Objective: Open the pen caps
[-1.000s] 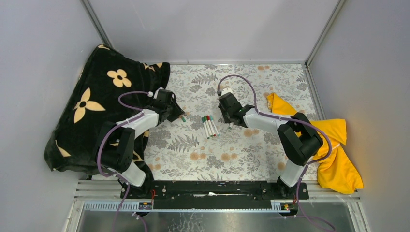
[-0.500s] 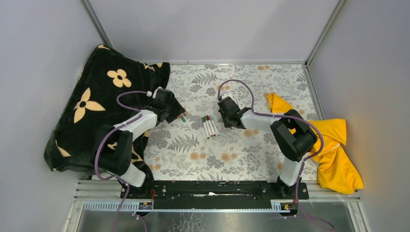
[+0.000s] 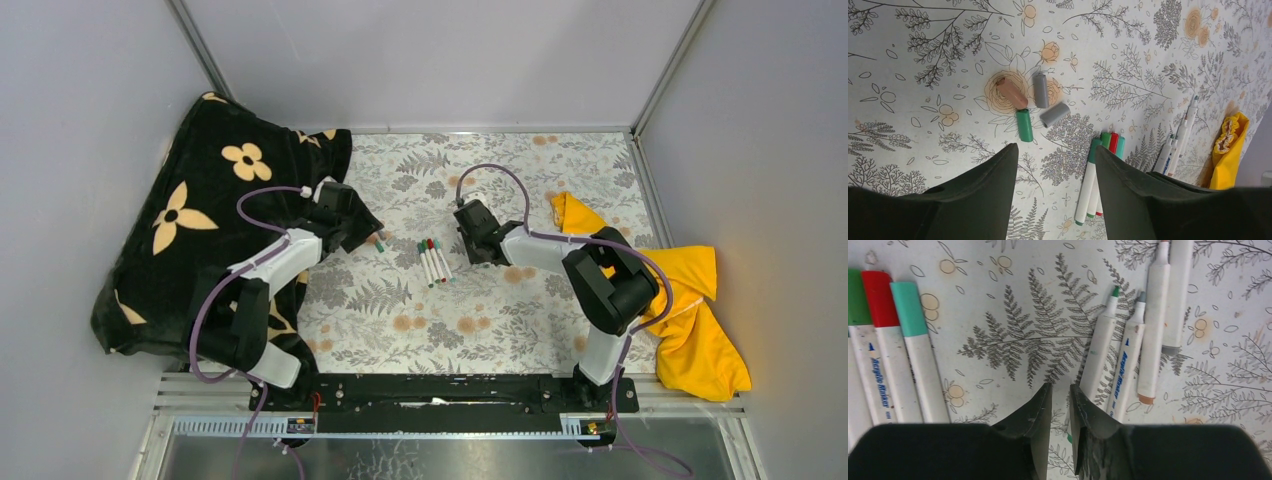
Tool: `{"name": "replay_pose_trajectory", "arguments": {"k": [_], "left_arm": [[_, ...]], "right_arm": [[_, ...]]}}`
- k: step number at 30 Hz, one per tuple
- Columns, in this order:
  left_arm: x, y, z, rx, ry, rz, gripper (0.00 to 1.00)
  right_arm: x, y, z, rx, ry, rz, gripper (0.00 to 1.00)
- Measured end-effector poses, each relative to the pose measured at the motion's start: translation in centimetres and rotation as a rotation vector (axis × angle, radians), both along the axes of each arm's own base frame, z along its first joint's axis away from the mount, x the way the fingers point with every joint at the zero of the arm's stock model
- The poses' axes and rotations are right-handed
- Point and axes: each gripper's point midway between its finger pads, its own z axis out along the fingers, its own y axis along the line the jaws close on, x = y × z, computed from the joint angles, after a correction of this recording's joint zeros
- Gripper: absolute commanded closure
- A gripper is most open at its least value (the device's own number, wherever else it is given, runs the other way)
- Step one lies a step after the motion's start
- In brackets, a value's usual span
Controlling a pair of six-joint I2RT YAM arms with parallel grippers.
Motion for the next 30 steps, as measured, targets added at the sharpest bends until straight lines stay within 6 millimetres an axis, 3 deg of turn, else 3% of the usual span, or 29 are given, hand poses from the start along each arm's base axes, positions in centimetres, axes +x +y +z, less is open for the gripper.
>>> {"name": "replay_pose_trajectory", "arguments": {"k": [10, 14, 22, 30], "left_arm": [[0.0, -0.1, 0.7, -0.009, -0.015, -0.003, 0.35], [0.0, -0.2, 0.8, -0.014, -0.017, -0.007, 0.32], [-0.2, -0.6, 1.1, -0.025, -0.021, -0.022, 0.31], [-0.4, -1.1, 2.0, -0.047, -0.036, -0.033, 0.31]], "right_arm": [[-0.6, -1.9, 0.2, -0.066, 0.025, -0.013, 0.66], [-0.6, -1.7, 1.6, -0.051, 0.005, 0.014, 0.62], [-0.1, 1.0, 5.7, 0.06, -0.05, 0.104, 0.58], [-1.2, 4.6, 6.6, 0.106, -0.041, 0.2, 0.58]]}}
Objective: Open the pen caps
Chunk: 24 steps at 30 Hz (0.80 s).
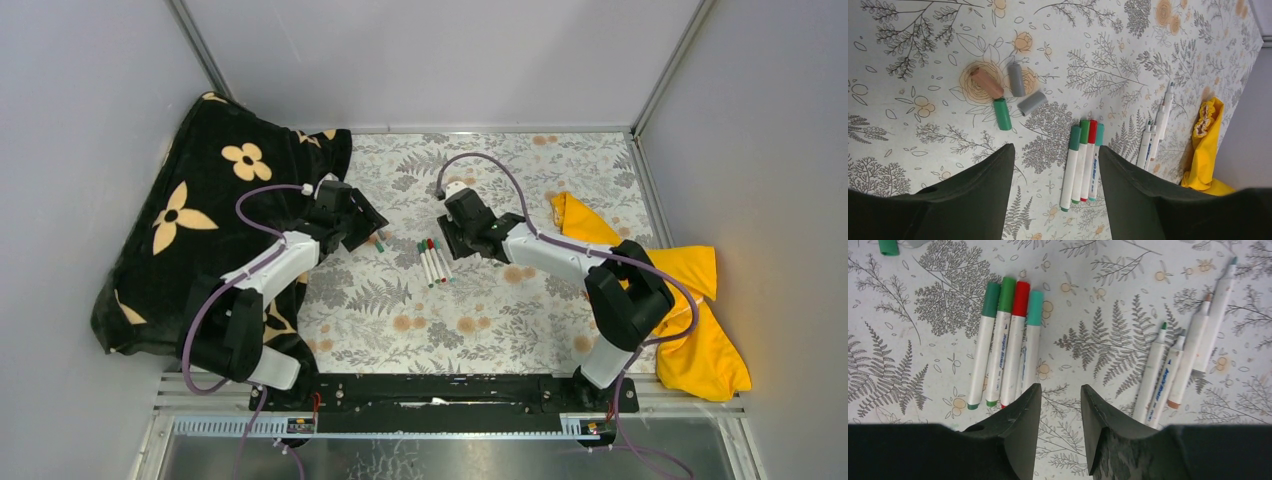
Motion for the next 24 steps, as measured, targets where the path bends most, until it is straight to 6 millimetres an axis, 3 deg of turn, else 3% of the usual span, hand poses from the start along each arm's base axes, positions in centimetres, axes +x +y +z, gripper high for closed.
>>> {"name": "replay_pose_trajectory", "arguments": {"k": [13, 24], "left_arm": [[-0.2, -0.3, 2.9, -0.029, -0.071, -0.007, 0.31], [-0.9, -0.2, 2.8, -0.034, -0.07, -0.012, 0.31]], "right_arm": [[-1.2, 2.5, -3.0, -0.029, 0.076, 0.035, 0.57], [-1.9, 2.8, -5.4, -0.061, 0.125, 0.028, 0.57]]}}
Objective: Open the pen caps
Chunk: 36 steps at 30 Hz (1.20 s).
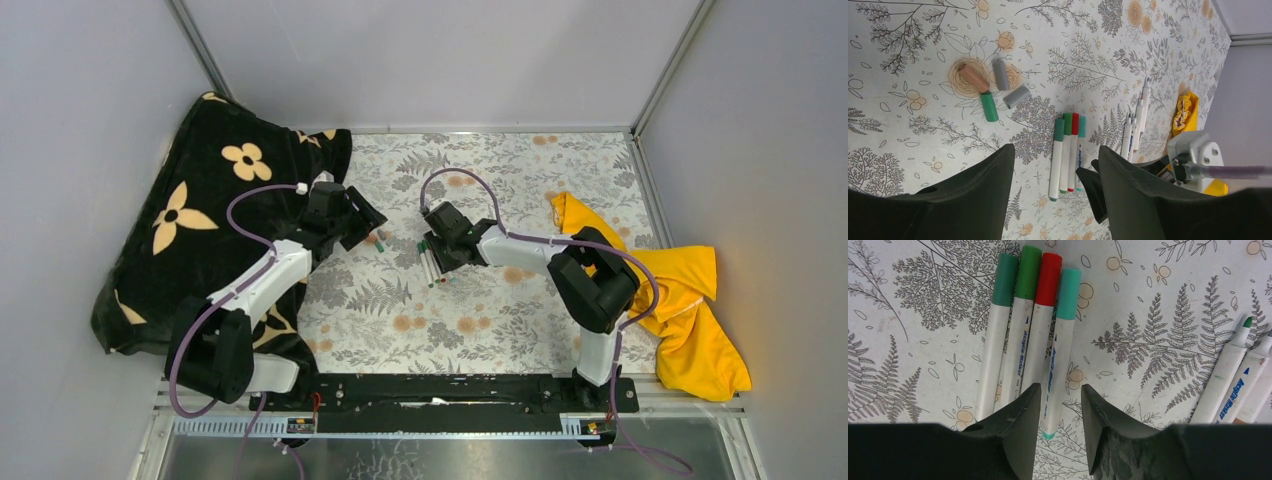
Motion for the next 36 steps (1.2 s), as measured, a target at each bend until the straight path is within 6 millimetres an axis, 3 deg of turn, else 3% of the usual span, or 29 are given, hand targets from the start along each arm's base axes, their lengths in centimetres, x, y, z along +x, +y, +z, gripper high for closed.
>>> {"name": "replay_pose_trajectory", "arguments": {"k": [8, 13, 18, 20, 30, 36], "left_arm": [[-0.1, 0.0, 0.1, -0.002, -0.004, -0.001, 0.31], [-0.1, 0.0, 0.2, -0.003, -0.004, -0.002, 0.31], [-0.1, 0.0, 0.1, -0.006, -0.003, 0.0, 0.31], [-0.2, 0.0, 0.0, -0.008, 0.0, 0.0, 0.31], [-0.5, -1.4, -0.1, -0.064, 0.02, -0.052, 0.31], [-0.7, -3.4, -0.3, -0.129, 0.028, -0.131, 0.31]], "right_arm": [[-0.2, -0.2, -1.0, -0.015, 0.019, -0.007, 0.58], [-0.2, -0.2, -1.3, -0.017, 0.025, -0.011, 0.64], [-0.2, -0.1, -1.3, -0.008, 0.028, -0.024, 0.94], [-0.2, 0.0, -1.3, -0.006, 0.029, -0.028, 1.0], [-0.7, -0.5, -0.8, 0.013, 0.012, -0.026, 1.0], [-0.5, -0.1, 2.7, 0.069, -0.04, -0.008, 1.0]]}}
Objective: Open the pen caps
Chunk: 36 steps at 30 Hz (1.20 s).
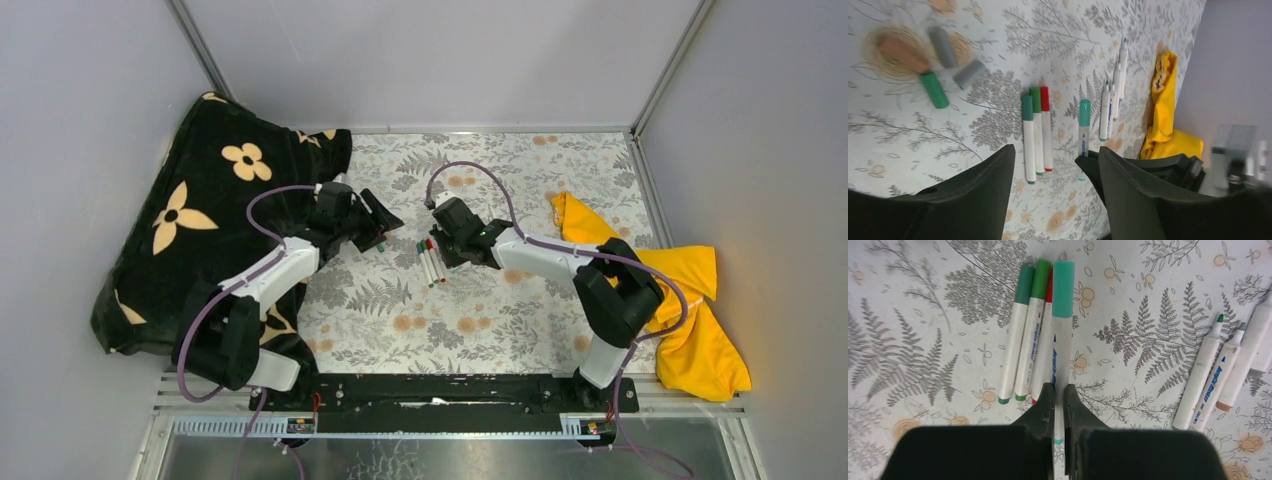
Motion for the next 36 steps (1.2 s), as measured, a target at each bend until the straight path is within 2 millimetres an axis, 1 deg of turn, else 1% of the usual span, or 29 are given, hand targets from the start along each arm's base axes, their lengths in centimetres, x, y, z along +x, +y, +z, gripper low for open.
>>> {"name": "replay_pose_trajectory", "arguments": {"k": [2, 6, 12, 16, 21, 27, 34, 36], "left_arm": [[-0.2, -0.9, -0.1, -0.014, 0.002, -0.033, 0.31], [-0.8, -2.6, -0.3, -0.038, 0.008, -0.093, 0.32], [-0.8, -5.0, 0.5, -0.066, -0.01, -0.148, 0.32], [-0.5, -6.1, 0.8, -0.079, -0.019, -0.166, 0.32], [-0.4, -6.7, 0.5, -0.083, -0.009, -0.172, 0.32], [-0.3, -6.8, -0.1, -0.083, 0.008, -0.167, 0.33], [0.1, -7.0, 0.2, -0.095, 0.008, -0.155, 0.43], [0.1, -7.1, 0.3, -0.097, 0.008, -0.154, 0.5]], "right_arm": [[0.0, 0.3, 1.3, 0.028, -0.018, 0.008, 1.0], [0.0, 0.8, 2.5, 0.06, -0.025, 0.024, 1.0], [-0.5, 1.6, 2.8, 0.095, -0.004, 0.056, 1.0], [-0.8, 2.0, 3.2, 0.114, 0.005, 0.072, 1.0], [-1.1, 2.4, 4.2, 0.146, 0.002, 0.089, 1.0], [-1.3, 2.9, 5.5, 0.185, -0.004, 0.107, 1.0], [-1.6, 3.3, 7.0, 0.232, -0.016, 0.119, 1.0], [-1.6, 3.4, 7.2, 0.238, -0.017, 0.118, 1.0]]}}
